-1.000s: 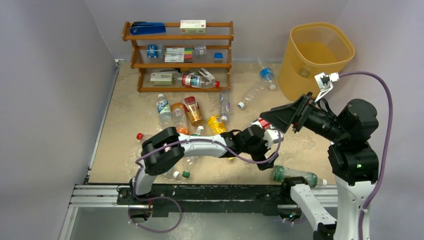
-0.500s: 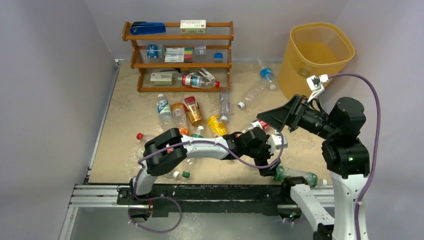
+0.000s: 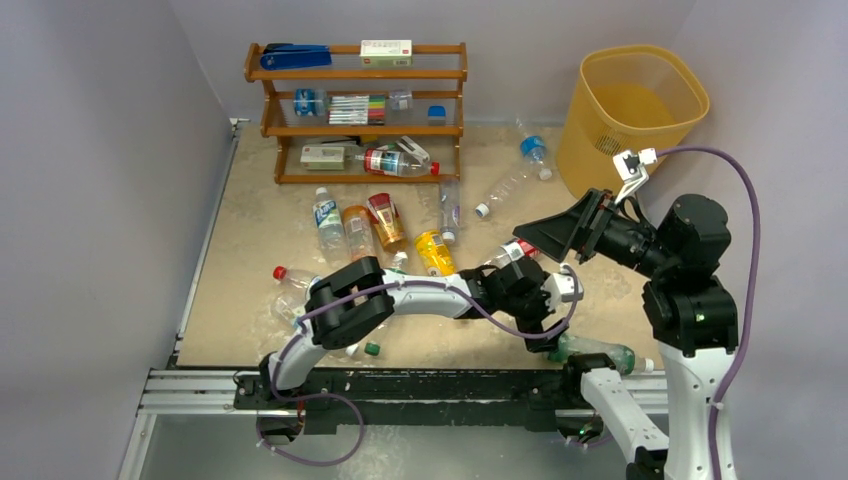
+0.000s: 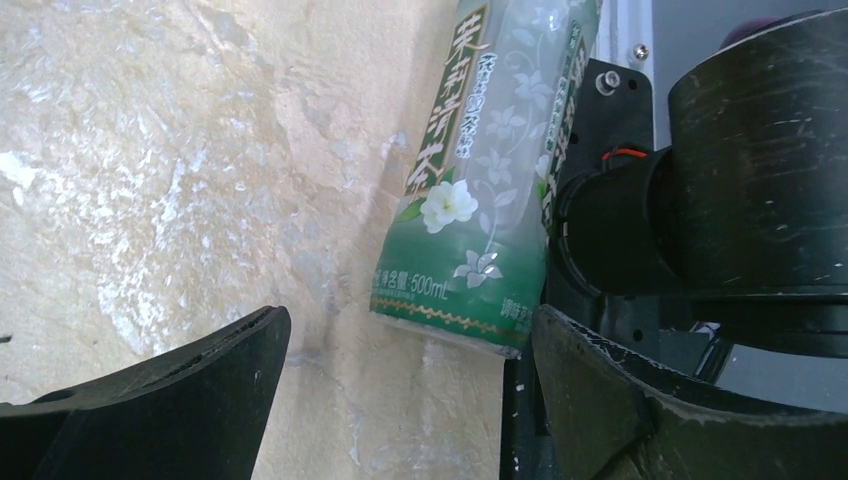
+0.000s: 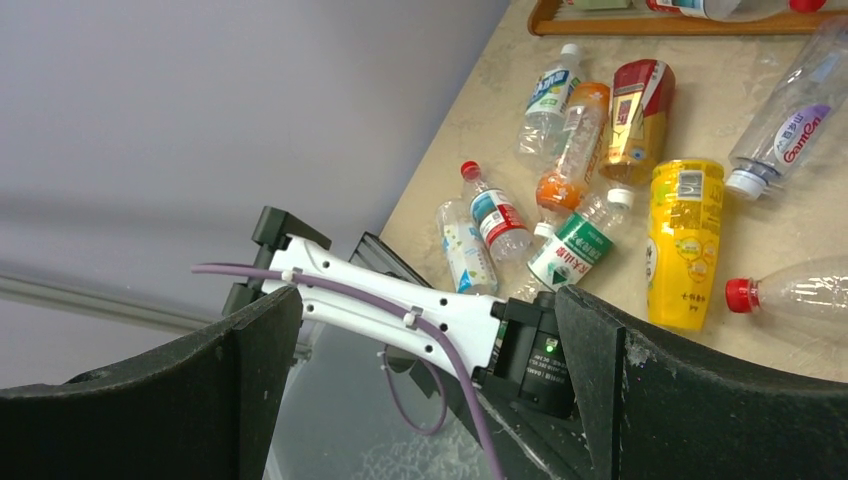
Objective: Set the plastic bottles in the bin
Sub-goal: Pick up the plastic bottle at the center of the board.
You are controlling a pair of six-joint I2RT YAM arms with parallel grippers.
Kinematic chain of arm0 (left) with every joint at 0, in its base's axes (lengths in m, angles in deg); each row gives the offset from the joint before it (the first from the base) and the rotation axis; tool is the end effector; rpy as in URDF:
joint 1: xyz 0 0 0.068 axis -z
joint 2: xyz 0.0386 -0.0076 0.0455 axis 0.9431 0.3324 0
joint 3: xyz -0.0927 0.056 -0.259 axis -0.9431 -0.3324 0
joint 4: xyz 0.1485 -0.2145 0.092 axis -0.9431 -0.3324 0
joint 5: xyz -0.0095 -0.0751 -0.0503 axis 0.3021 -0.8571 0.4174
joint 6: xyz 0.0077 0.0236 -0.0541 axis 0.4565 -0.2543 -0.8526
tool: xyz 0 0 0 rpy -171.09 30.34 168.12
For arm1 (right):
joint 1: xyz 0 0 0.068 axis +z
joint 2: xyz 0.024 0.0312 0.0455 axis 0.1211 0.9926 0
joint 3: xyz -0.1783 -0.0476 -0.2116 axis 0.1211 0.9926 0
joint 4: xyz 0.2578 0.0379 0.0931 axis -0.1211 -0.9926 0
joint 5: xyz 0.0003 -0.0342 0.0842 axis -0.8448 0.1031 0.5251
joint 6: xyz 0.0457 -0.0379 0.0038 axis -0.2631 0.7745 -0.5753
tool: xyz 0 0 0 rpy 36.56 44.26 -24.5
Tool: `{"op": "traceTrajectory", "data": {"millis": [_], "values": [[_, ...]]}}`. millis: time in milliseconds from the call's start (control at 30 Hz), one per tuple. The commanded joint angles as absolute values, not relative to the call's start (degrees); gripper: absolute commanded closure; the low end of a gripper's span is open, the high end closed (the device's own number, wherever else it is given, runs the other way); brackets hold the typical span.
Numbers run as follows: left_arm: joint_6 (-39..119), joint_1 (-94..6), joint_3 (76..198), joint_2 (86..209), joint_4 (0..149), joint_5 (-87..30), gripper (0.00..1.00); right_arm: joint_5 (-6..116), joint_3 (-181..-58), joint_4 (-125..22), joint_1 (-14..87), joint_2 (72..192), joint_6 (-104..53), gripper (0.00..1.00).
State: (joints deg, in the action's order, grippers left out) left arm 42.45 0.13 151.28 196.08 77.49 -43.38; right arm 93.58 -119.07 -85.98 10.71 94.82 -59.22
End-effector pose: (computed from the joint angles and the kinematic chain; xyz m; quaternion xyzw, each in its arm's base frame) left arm 0.1527 -0.4886 0.1656 0.5213 0.6901 -0.4371 0.2468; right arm 0.1162 0.0391 0.4837 -0.0432 0.7202 0.5021 0.4768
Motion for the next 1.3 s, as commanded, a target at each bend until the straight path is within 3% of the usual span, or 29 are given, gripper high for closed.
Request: {"op": "traceTrajectory", "data": {"millis": [0,567,733,1033,1267], "values": [[44.08,1.19,154.87,196.31,78.89,-45.87,0.1,94.54,-117.91,-82.64,10.81,94.4,-59.27,0.0],[43.65,2.96,156.95,201.39,79.6,-45.46,0.13,94.56,-114.56,-81.58,10.83,93.7,-58.79,0.0],[42.96,2.96,156.11,201.37,80.27,-43.97,0.23,94.72,-113.86,-81.1,10.84,93.49,-58.86,0.0],[41.27,2.89,154.76,199.96,80.7,-44.1,0.54,94.46,-113.05,-81.32,10.81,92.85,-58.75,0.0],[39.71,2.39,148.68,195.48,82.11,-41.1,0.6,94.5,-111.68,-80.84,10.77,92.16,-59.12,0.0]]}}
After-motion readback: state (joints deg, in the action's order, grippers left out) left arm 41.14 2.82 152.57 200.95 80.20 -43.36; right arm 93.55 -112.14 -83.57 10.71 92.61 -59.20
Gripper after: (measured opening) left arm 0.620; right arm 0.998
